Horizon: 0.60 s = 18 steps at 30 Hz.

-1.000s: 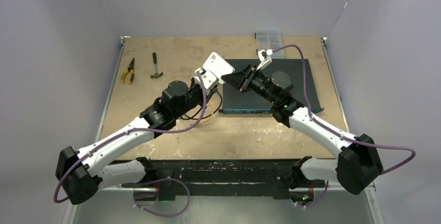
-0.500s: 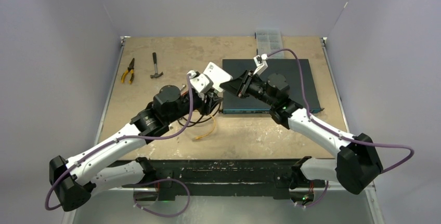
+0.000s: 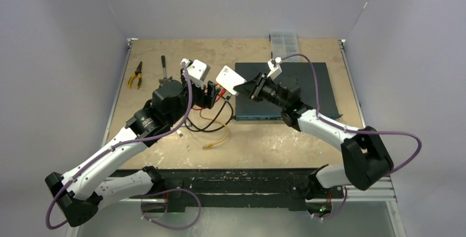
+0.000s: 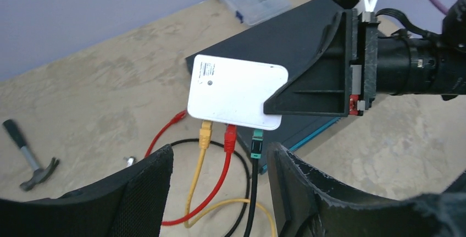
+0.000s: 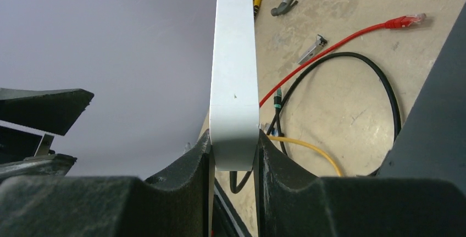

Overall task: Insert the plug into the switch port
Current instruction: Insert the connector into the switch port, then place the switch port at the center of the board.

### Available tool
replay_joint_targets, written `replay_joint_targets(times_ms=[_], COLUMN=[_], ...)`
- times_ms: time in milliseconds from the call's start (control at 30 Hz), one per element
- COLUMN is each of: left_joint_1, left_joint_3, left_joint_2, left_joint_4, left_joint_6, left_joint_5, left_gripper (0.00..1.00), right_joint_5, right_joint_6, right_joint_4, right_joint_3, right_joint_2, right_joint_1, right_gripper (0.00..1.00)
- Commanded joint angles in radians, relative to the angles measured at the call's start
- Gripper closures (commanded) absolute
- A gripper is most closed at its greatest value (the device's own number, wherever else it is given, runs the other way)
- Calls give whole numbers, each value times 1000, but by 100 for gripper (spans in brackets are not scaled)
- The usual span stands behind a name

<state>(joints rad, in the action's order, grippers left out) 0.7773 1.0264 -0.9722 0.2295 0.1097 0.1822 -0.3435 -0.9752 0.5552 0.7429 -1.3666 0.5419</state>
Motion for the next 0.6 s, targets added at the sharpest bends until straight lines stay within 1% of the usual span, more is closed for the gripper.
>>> replay_joint_targets(times_ms=[0, 167, 267, 367, 567], left_joint_1=[-10, -10, -10, -10, -12], left_joint_3=[-7, -88, -150, -192, -219], left_joint_2=[48, 136, 182, 202, 167], left_joint_4=[17, -46, -95, -113, -94], left_joint_6=[-23, -131, -168, -174, -185], left_joint_5=[169, 323, 389, 397, 391], left_gripper=[38, 35, 34, 32, 30], right_joint_5=[-6, -8, 7, 2, 11], right_joint_6=[-13, -44, -52, -58, -76], right_joint_4=[123, 168, 171, 161, 117], right_joint_3=[148, 289, 398, 507, 684], right_joint_2=[-70, -206, -284, -372, -570], right_joint_1=[-11, -42, -59, -72, -77], right_gripper=[100, 100, 100, 100, 100])
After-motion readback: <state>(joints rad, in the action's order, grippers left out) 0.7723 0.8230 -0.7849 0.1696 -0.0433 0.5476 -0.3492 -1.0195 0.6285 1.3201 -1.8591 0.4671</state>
